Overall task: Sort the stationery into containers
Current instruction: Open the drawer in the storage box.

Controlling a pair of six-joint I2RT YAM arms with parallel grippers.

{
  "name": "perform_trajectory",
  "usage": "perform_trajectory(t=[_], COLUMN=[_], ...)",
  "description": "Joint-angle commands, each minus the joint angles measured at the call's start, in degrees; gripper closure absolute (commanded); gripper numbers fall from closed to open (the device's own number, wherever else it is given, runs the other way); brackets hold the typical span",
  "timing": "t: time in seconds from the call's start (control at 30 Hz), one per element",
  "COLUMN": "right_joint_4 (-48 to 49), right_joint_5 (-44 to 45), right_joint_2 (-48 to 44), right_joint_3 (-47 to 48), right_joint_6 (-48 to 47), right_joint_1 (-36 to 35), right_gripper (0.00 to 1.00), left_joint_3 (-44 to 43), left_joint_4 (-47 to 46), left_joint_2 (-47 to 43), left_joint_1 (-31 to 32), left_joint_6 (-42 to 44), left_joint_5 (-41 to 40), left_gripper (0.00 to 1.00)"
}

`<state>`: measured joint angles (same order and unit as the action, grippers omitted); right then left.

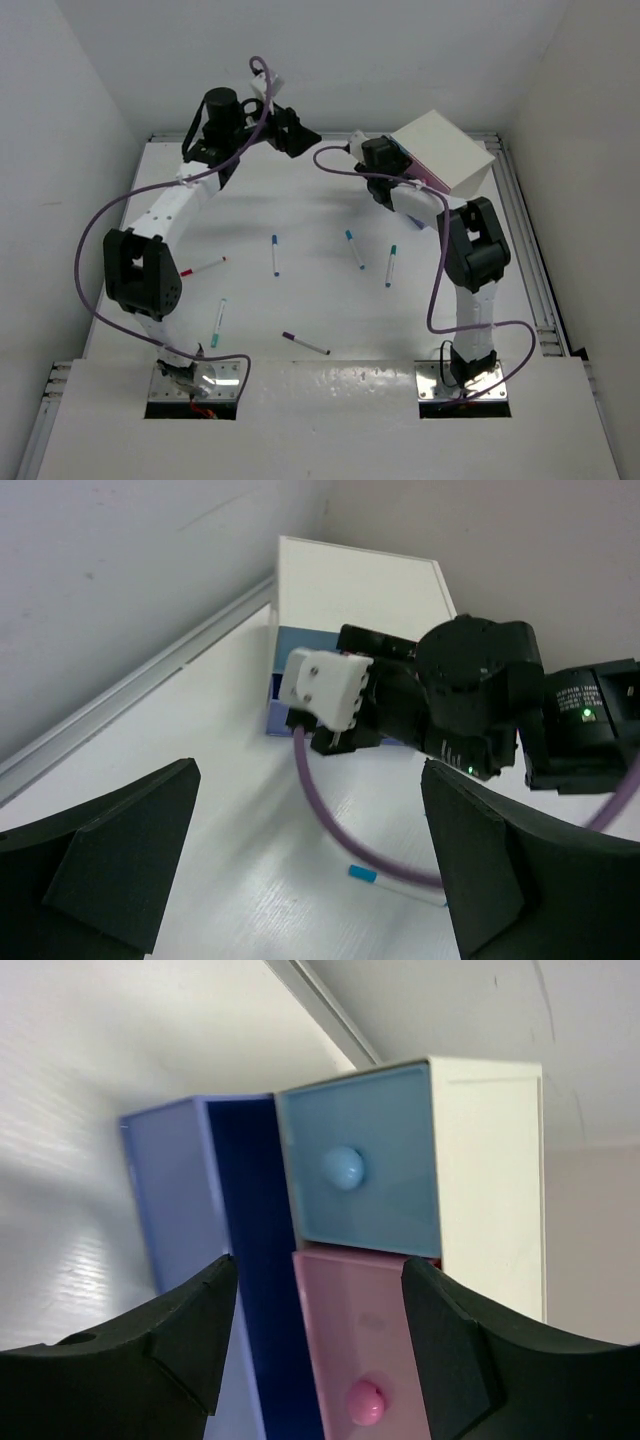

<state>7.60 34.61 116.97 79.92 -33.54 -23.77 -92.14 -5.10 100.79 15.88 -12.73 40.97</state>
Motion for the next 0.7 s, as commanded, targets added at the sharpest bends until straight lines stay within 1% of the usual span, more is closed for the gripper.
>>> perform_trajectory(t=[0.0,0.2,0.47,0.67], right_joint_4=[-5.9,-12.5,-19.1,-26.6], right_joint_5=[0.5,-3.3,-7.4,-16.2], right_joint_2=[2.3,4.7,6.8,8.4], right_joint_3=[3.2,7.1,11.6,16.1], right_joint_6=[4.8,9.7,14.3,18.5], right_joint_1=[0.9,3.4,5.0,6.6], right_gripper=[0.34,0.35,0.35,0.42], left_joint_3=[2.8,5.5,6.9,7.9], left_joint_4=[0.3,0.2,-1.0,-1.0], left_joint_2=[-4.8,-7.3,-7.5,-7.5], left_joint_1=[-2.0,-4.0,-5.2,-5.7], left_joint_6=[1.9,1.8,1.0,0.8], left_joint_5=[-0.2,0.2,0.6,1.2], left_gripper=[0.00,0.00,0.00,0.00])
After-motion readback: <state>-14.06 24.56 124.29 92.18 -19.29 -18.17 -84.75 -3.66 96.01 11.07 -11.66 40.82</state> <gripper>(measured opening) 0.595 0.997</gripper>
